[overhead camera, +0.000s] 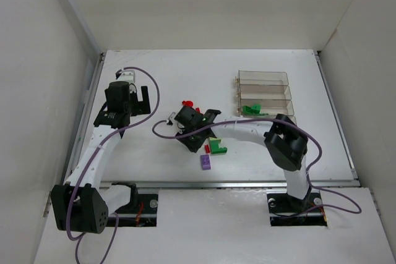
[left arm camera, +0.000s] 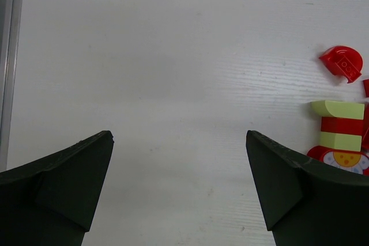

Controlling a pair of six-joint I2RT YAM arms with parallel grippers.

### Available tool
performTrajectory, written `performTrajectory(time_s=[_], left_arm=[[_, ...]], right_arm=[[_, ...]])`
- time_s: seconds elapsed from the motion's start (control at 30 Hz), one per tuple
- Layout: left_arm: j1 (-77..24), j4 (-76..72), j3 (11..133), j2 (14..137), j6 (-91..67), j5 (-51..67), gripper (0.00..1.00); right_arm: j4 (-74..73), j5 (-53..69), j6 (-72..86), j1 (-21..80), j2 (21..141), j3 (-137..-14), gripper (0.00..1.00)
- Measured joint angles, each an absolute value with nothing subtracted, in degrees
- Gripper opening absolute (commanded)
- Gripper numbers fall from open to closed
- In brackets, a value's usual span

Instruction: Sort the legos into containers by color

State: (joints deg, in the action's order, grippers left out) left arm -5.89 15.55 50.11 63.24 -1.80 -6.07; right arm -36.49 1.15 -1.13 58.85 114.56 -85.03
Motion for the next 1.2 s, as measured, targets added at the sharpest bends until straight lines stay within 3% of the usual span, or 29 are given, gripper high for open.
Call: performTrajectory(time_s=[0.27,0.37,0.5,0.63,0.7,0.8,0.83,1.07,1.2], left_arm=[[-5.89,15.42,50.11,63.24,-4.51,-9.98,1.00],[-5.89,15.33,50.11,63.24,-5.69,-11.68,1.00],[-5.89,15.22,50.09,63.24,-6.52,-12.73,1.00],[-5.89,15.18,49.63,63.24,-6.68,-13.47,1.00],[-5.89,15.20,49.34,63.24,-6.68,-13.67,1.00],[-5.89,15.22,49.21,63.24,-6.68,-13.78,1.00],[-5.89,15.20,49.21,63.24,-6.68,-13.80,1.00],[-5.89,15.20,49.21,63.24,-6.68,-13.82,1.00],[-5.89,15.20,49.21,63.24,-6.68,-13.82,1.00]], right_arm=[[-30.74,0.47,9.30,54.04,95.35,-84.47,0.00],[-27.68,-3.07,18.57,42.98,88.31,-81.34,0.00],[-28.97,-8.80,29.15,24.84,88.16,-75.61,0.00],[-35.40,-14.20,34.00,17.80,90.11,-69.32,0.00],[-38.13,-15.92,35.09,17.56,90.02,-67.83,0.07],[-39.03,-17.17,35.86,16.93,89.95,-67.42,0.38],[-38.98,-17.54,35.81,16.56,89.91,-67.42,0.56],[-37.89,-19.09,33.50,15.70,89.21,-67.42,0.51],[-36.82,-19.73,32.10,15.73,89.03,-67.42,0.64]])
